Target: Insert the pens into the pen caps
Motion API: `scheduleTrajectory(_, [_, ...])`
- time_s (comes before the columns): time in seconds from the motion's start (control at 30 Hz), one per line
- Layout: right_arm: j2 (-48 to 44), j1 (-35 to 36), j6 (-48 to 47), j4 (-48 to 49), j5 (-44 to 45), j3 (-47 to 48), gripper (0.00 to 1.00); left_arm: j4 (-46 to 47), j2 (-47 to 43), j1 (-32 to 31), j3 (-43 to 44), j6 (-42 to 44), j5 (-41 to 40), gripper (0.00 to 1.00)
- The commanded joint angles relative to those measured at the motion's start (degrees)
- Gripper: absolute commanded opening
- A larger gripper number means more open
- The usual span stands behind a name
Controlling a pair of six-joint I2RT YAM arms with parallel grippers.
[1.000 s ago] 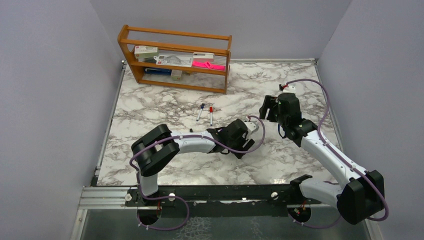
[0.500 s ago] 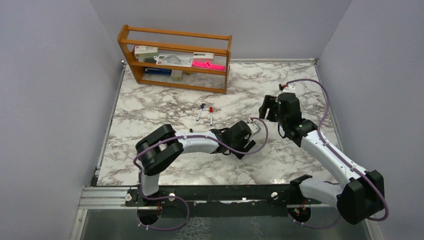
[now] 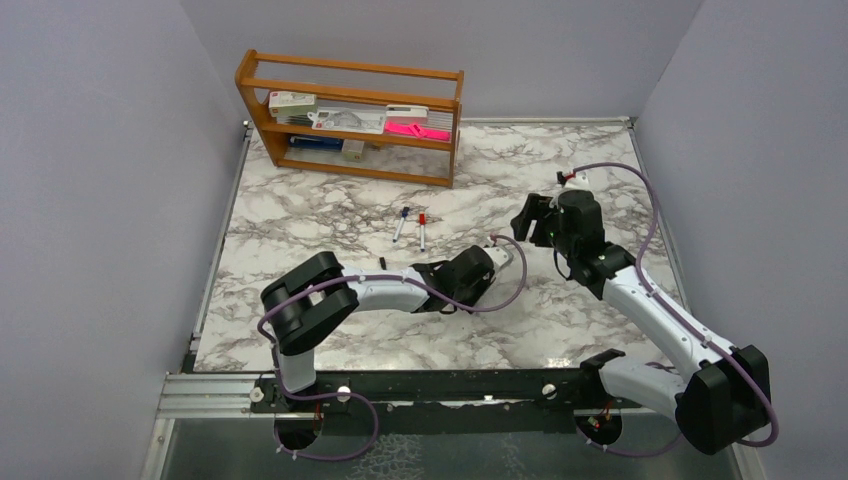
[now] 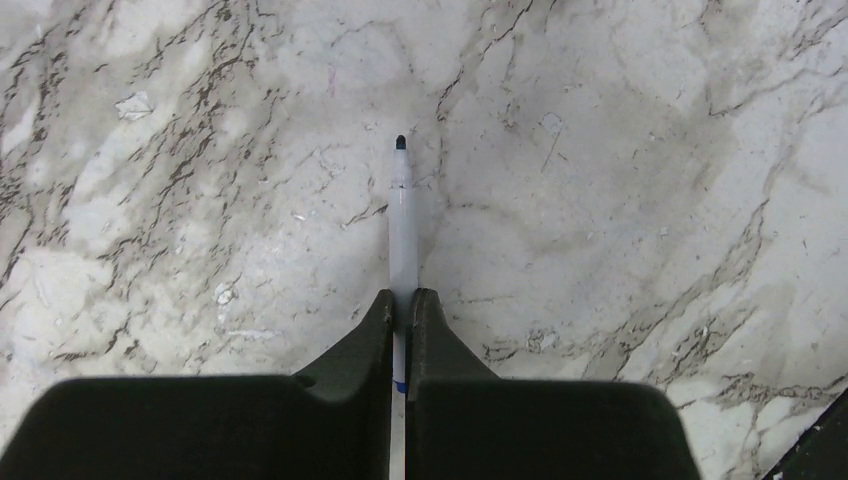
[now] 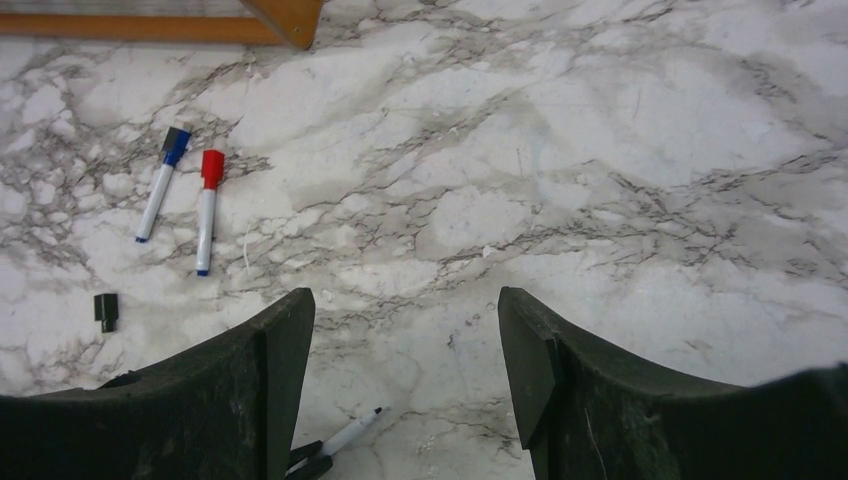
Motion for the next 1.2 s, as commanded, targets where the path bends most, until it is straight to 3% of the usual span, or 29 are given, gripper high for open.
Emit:
scheduleTrajectory(0.0, [-2.63,-0.40,5.18,6.15,-7.86,-3.38,0.68,7.04,-6.13,-0.40,-2.48,-2.24,-2.30,0.00])
scheduleTrajectory(0.17, [-2.36,-1.64,14.77,15.48,-23.06,-7.05,0.68,14.60,-9.71,-0.49,-5.16,-3.23,-2.79,0.00])
scheduleTrajectory(0.27, [-0.70,-1.61,18.66,19.47,-27.26,-8.02,0.68,18.05,-11.79,-0.66,-7.34,-3.44,-3.11,0.00])
scheduleTrajectory(0.63, [1.38,-1.61,15.02,19.33,-30.75,-8.07,0.63,23.72,-17.01,-0.92,-11.80,-3.94,-11.24,0.00])
scheduleTrajectory(1.17, [3.04,-1.61,16.15,23.60,-34.37,-11.89,0.54,25.08,-14.60,-1.46,-7.66,-2.27,-14.00,0.00])
